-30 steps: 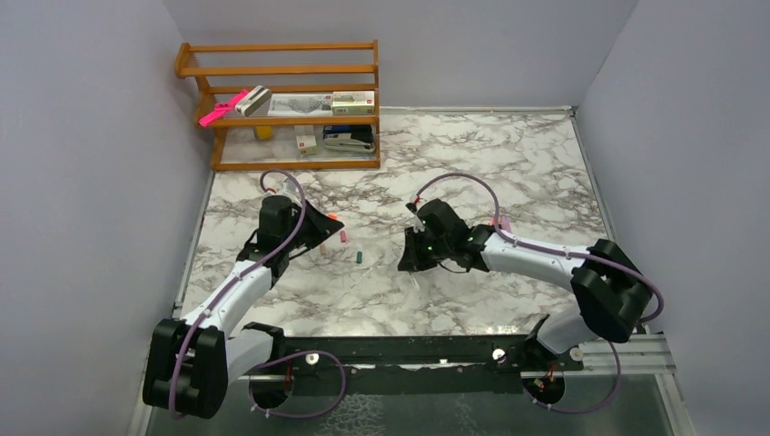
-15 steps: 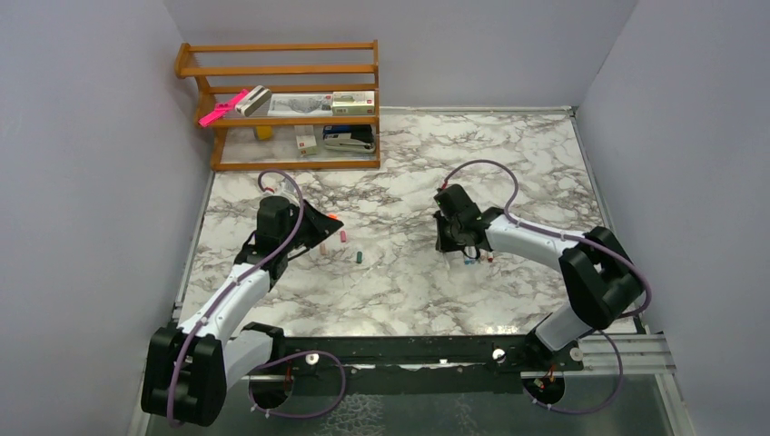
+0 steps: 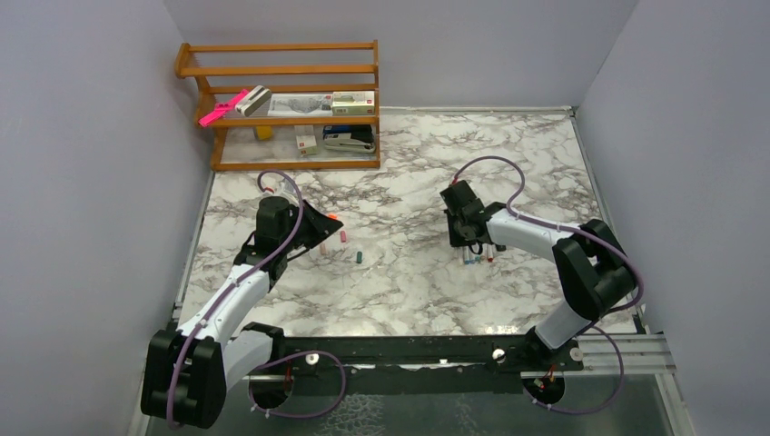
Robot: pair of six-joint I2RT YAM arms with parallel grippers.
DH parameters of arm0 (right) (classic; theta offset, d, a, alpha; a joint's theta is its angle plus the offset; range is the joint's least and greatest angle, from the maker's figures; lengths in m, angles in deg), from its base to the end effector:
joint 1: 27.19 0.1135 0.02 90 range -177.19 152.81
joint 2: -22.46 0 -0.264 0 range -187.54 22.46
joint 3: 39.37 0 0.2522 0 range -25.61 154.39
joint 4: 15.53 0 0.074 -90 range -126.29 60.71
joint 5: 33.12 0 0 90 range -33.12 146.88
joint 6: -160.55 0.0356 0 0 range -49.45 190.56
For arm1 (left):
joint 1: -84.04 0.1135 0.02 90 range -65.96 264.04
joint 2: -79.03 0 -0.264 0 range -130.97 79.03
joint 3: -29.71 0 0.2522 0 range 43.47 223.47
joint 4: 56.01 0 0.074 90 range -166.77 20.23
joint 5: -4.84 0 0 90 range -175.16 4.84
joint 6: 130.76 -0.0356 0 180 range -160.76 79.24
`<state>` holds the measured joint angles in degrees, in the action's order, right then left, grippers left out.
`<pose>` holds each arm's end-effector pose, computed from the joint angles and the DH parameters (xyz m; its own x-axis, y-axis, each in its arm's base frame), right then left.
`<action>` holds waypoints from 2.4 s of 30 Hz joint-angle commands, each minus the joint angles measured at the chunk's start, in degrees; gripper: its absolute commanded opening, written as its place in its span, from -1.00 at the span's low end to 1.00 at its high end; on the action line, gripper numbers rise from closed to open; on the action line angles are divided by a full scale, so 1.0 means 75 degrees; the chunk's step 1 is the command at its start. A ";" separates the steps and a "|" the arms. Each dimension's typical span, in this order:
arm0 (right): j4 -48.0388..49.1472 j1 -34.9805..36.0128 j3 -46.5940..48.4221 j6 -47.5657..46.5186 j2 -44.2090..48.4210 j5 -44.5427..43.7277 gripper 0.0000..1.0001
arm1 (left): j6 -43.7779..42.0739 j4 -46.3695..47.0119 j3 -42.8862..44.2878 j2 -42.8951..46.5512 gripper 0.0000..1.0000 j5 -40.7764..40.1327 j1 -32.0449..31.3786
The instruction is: Open the pen caps
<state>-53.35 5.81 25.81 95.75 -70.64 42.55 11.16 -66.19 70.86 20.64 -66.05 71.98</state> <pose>0.2578 0.1569 0.1601 -0.8802 -0.0797 -0.4679 -0.0747 0.9968 -0.0292 0.2108 -0.0570 0.2140 -0.6569 -0.6202 -0.4288 -0.0575 0.6082 -0.7917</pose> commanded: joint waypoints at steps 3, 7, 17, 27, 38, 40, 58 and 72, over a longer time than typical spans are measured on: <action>-0.0110 -0.0057 0.0201 -0.0089 -0.0068 -0.0223 -0.71 | -0.0061 -0.0019 -0.0012 0.0098 -1.00 0.0216 0.0037; -0.0088 -0.0052 0.0181 -0.0087 -0.0043 -0.0125 -0.57 | -0.0056 -0.0019 0.0012 0.0098 -1.00 0.0215 0.0039; -0.0161 -0.0051 0.0263 -0.0077 0.0082 -0.0084 -0.54 | -0.0108 -0.0139 0.0106 0.0085 -1.00 0.0214 0.0037; -0.0210 -0.0052 0.0273 -0.0077 0.0660 0.0324 -0.39 | -0.0301 -0.0438 0.0120 0.0089 -1.00 -0.0065 0.0037; 0.0052 -0.0051 -0.0034 -0.0045 0.1543 0.1173 -0.21 | -0.0825 -0.1069 0.0275 -0.0112 -1.00 -0.0798 0.0037; 0.0060 -0.0053 -0.0073 -0.0021 0.1649 0.1258 -0.21 | -0.0921 -0.1143 0.0295 -0.0140 -1.00 -0.0957 0.0038; 0.0434 -0.0051 -0.0478 0.0296 0.2059 0.2232 -0.20 | -0.1231 -0.0786 0.0098 -0.1041 -1.00 -0.0986 0.0027; 0.0306 -0.0052 -0.0895 0.0380 0.2723 0.2170 -0.20 | -0.1635 -0.0523 0.0635 -0.2374 -0.97 -0.0653 0.0033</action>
<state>-51.62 5.70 18.73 97.97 -51.95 58.09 0.62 -72.03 73.68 4.70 -72.52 71.98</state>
